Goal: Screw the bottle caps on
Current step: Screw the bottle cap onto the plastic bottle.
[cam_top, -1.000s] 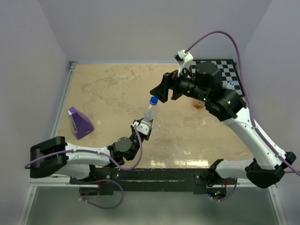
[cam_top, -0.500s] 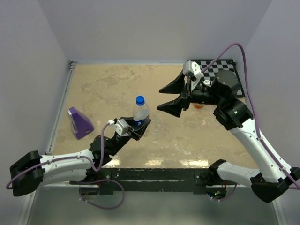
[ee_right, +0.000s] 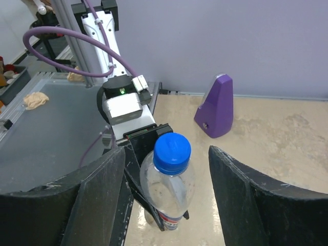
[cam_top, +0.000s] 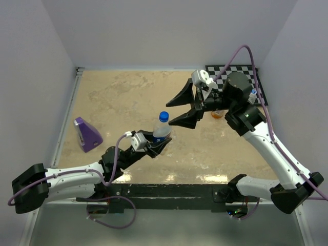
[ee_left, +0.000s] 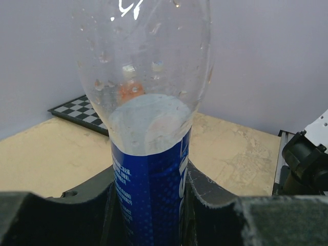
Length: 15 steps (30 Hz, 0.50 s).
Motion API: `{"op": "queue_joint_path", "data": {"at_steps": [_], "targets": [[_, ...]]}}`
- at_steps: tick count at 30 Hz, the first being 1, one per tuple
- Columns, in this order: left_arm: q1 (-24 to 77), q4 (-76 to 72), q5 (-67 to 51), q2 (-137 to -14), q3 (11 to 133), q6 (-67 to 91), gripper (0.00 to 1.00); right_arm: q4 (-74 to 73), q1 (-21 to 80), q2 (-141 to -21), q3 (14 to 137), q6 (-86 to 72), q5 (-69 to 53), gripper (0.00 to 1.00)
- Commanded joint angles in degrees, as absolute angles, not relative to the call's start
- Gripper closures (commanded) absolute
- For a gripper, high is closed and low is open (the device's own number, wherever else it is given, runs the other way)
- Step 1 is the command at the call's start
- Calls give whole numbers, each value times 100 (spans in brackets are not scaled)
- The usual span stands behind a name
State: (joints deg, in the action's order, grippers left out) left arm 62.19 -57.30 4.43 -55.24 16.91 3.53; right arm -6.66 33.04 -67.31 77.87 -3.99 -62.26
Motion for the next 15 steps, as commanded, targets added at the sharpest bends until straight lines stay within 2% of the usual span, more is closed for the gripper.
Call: {"op": "queue_joint_path", "data": {"at_steps": [1, 15], "targets": [[6179, -5915, 79, -5546, 2013, 440, 67, -571, 3296, -6776, 8042, -387, -6434, 32], [6179, -5862, -141, -5687, 2197, 378, 67, -395, 3305, -6838, 8051, -642, -6662, 34]]}}
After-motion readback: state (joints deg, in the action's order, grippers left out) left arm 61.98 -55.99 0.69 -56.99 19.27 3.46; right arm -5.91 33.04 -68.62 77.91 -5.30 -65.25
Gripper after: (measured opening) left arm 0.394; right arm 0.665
